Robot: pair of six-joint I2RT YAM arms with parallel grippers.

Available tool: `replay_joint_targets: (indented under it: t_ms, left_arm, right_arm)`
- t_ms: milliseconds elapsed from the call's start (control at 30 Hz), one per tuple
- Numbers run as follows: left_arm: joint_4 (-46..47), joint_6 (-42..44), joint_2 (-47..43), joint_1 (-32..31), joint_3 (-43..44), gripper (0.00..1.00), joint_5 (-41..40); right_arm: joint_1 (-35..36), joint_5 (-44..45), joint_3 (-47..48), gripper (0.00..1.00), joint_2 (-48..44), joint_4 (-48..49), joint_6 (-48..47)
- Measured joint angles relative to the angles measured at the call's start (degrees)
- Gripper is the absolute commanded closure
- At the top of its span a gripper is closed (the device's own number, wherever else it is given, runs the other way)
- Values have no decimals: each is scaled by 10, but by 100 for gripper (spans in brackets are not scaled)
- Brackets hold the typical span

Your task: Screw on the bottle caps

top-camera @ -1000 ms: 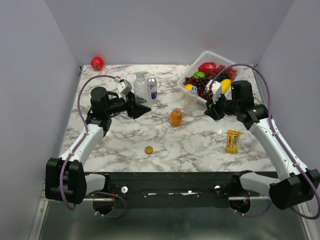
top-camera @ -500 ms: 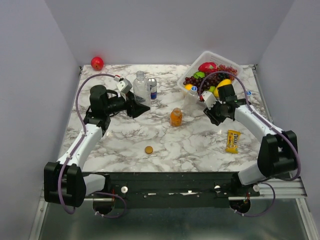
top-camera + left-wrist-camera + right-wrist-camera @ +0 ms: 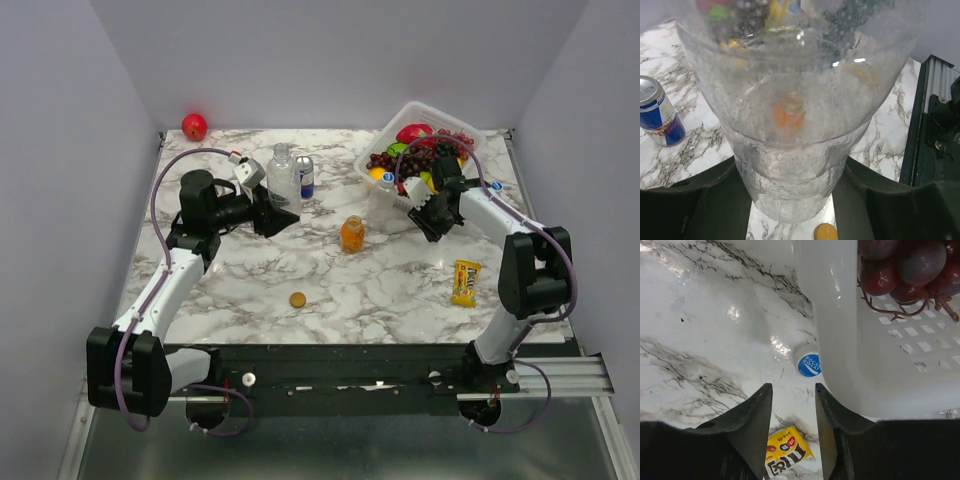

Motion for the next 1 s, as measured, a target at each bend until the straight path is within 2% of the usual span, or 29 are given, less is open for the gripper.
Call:
replay_joint_targets:
  t_ms: [133,367,633,1000]
  left_arm:
    - [-7,3,1,0,7,100,0]
    - [-16,5,11,0,11,100,-4]
    - [-19,5,28,0,17,100,-10]
    - [-21,7,30,0,17,100,-10]
  right_arm:
    - [-6,1,0,48,9,-10,0]
    - [-16,-14,1,47,15,-12,-4]
    - [-24,-43,86,47,73,-23,-8]
    - [-25,-59,62,46,74,-26,-11]
